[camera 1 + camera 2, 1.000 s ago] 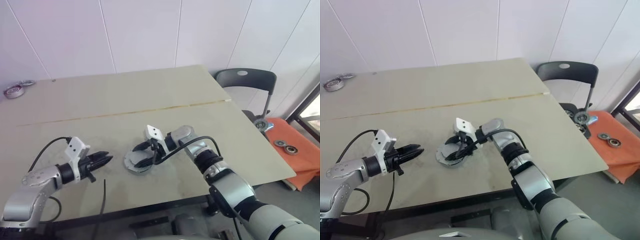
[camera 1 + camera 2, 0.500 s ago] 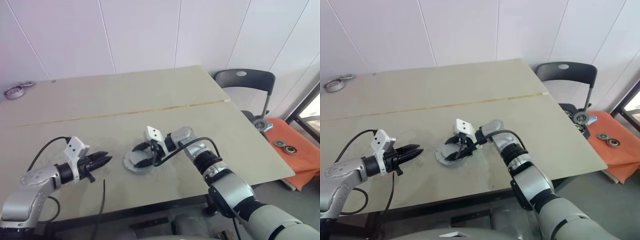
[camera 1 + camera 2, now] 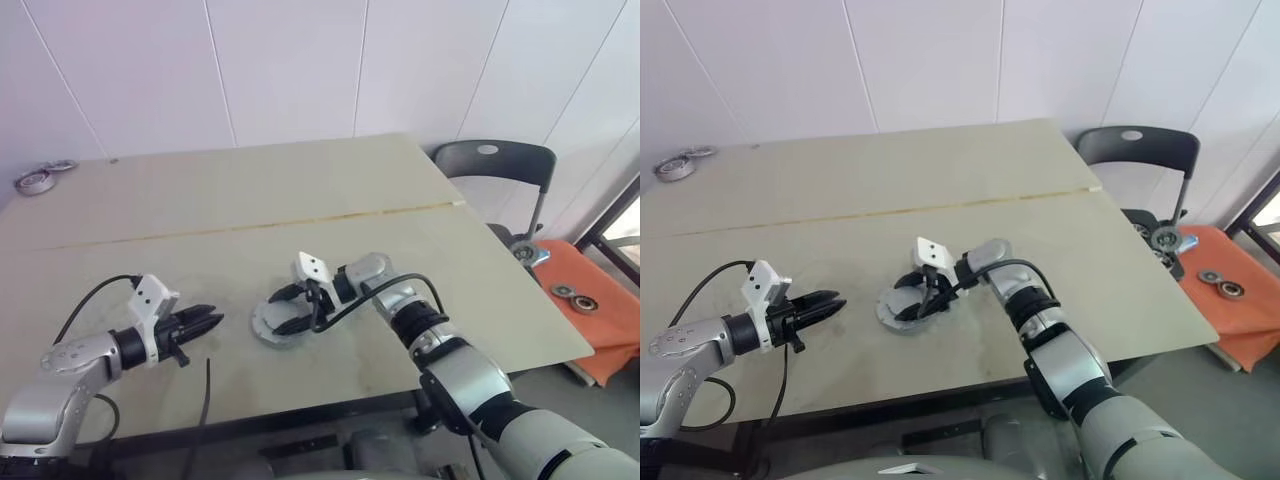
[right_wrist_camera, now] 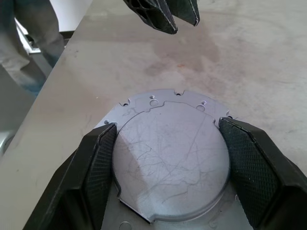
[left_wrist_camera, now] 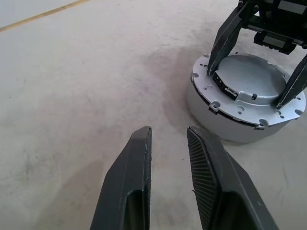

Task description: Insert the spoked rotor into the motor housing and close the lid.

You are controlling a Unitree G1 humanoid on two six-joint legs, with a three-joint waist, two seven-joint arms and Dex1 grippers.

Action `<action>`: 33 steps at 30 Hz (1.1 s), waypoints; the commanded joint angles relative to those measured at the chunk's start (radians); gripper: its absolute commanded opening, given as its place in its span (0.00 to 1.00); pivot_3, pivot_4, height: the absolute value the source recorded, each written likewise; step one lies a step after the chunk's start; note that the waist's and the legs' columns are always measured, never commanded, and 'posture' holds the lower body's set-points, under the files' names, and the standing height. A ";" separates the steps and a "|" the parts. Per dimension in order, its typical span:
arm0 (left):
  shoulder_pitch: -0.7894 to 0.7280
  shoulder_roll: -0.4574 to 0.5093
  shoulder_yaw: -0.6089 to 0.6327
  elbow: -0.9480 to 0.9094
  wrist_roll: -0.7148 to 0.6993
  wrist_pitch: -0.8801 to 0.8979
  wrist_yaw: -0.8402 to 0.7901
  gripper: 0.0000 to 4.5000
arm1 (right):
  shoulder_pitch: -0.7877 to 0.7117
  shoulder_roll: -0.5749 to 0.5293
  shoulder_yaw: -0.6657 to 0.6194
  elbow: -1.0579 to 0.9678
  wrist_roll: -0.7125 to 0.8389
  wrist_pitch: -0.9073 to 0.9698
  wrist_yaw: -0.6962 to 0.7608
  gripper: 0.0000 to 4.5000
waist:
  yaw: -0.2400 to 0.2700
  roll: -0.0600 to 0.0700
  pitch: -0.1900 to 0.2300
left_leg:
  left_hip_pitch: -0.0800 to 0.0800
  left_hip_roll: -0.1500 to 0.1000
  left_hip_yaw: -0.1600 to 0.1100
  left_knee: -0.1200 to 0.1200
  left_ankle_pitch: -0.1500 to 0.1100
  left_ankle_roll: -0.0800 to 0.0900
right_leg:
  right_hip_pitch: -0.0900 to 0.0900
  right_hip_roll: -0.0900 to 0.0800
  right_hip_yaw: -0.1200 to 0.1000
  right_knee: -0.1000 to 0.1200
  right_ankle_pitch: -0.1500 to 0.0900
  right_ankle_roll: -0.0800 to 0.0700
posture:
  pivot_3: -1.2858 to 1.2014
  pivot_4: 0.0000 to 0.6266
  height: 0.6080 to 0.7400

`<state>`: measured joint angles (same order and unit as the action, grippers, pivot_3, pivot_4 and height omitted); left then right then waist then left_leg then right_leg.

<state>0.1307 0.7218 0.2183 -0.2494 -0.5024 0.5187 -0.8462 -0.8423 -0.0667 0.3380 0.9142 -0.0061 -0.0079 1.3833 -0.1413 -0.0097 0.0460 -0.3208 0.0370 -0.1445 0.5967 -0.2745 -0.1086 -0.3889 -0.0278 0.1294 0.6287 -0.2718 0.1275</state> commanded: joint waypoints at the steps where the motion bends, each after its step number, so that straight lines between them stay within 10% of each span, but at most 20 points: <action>1: -0.015 0.015 0.027 -0.023 -0.004 -0.009 -0.003 0.27 | 0.030 -0.035 0.043 0.075 -0.055 0.018 0.033 0.68 | 0.009 0.000 0.000 | 0.000 0.000 0.000 0.000 0.000 0.000 | 0.000 0.000 0.000 0.000 0.000 0.000 | 0.52 0.00 1.00; 33: 0.024 0.019 0.057 -0.057 -0.007 0.002 0.010 0.27 | -0.066 -0.062 -0.032 0.170 0.001 0.098 0.126 0.68 | 0.047 0.001 -0.003 | -0.001 -0.001 0.000 0.001 0.000 0.000 | 0.001 -0.001 0.000 -0.001 0.000 0.000 | 0.52 0.00 1.00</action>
<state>0.1629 0.7330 0.2511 -0.2792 -0.5047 0.5232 -0.8416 -0.9179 -0.1007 0.3010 1.0338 0.0120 0.0339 1.4800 -0.0940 -0.0083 0.0433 -0.3219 0.0356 -0.1446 0.5977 -0.2744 -0.1087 -0.3885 -0.0289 0.1295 0.6278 -0.2720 0.1272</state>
